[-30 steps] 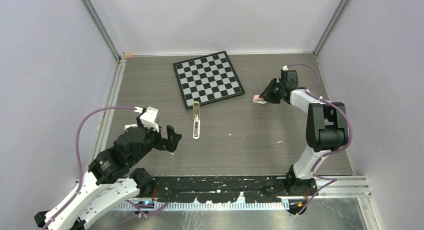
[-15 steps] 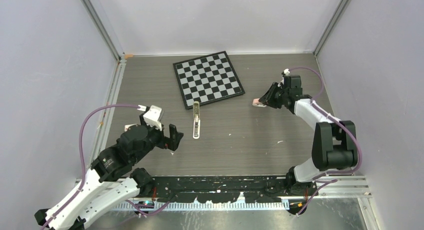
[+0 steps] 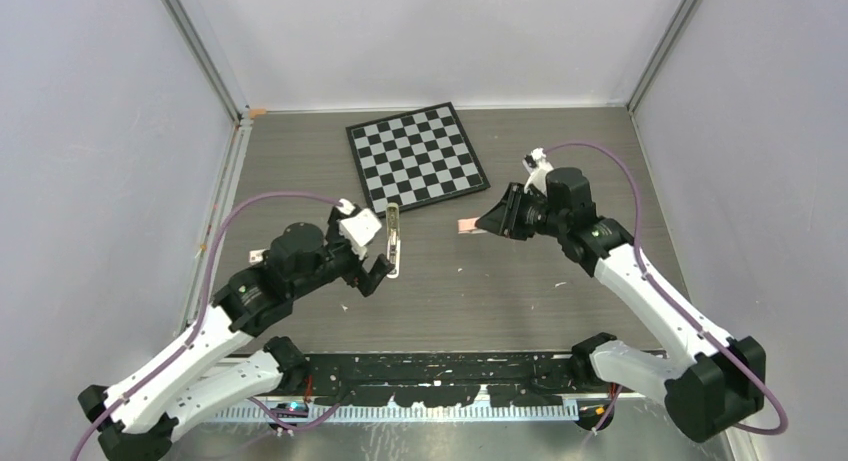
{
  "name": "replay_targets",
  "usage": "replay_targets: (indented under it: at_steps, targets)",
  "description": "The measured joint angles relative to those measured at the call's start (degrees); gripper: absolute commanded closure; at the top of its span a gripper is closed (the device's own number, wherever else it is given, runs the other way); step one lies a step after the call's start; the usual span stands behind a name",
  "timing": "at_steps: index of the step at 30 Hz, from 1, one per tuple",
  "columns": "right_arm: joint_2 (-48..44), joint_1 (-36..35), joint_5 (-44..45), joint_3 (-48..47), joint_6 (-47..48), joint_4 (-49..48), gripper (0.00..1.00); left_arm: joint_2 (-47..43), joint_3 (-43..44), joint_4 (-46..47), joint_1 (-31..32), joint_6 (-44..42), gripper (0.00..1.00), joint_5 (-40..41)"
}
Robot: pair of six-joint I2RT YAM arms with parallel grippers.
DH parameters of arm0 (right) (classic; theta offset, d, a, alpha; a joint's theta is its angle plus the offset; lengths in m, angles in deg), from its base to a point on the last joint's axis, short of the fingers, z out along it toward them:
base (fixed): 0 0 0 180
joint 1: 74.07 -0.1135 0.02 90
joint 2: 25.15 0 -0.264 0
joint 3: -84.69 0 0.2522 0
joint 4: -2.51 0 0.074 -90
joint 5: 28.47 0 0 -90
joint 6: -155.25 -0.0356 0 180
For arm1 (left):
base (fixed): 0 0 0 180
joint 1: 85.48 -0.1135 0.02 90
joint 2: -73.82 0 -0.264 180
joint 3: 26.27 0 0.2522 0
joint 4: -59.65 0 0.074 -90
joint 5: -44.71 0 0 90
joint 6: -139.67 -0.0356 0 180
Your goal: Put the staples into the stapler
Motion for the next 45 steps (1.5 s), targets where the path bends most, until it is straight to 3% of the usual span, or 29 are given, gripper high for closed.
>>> replay_targets:
  at_steps: [7,15,22,26,34,39,40,43,45]
  targets:
    - [-5.2,-7.4,-1.3,2.8,-5.7,-0.1,0.80,8.3,0.0,5.4,0.0,-6.7,0.19,-8.9]
    - [-6.8,-13.1,-1.9,5.8,-12.4,-2.9,0.80,16.5,2.6,10.0,0.4,-8.7,0.31,-17.4]
    - [-7.0,-15.6,-2.0,7.0,-16.7,-5.9,0.80,22.7,4.6,12.7,5.3,-11.2,0.33,-17.7]
    - [-7.7,-16.4,-1.8,7.0,-17.7,-6.7,0.80,24.2,4.6,14.2,7.6,-12.4,0.39,-17.7]
    - [-9.1,-17.7,-1.1,7.0,-18.3,-7.0,0.81,25.9,4.7,15.9,8.5,-13.7,0.55,-17.2]
    - [-9.1,-18.2,-0.8,7.2,-18.3,-7.1,0.80,25.9,4.7,16.5,8.6,-13.9,0.55,-16.6]
    - [-9.1,-18.3,-0.7,7.3,-18.3,-7.0,0.80,25.9,4.7,16.5,8.6,-13.9,0.58,-16.3]
    - [-9.0,-18.4,-0.5,7.4,-18.3,-7.0,0.80,25.9,4.7,16.7,8.6,-13.9,0.82,-16.0]
    - [-9.0,-18.4,-0.2,7.4,-18.3,-7.3,0.77,25.9,4.7,16.7,8.7,-13.8,0.92,-15.7]
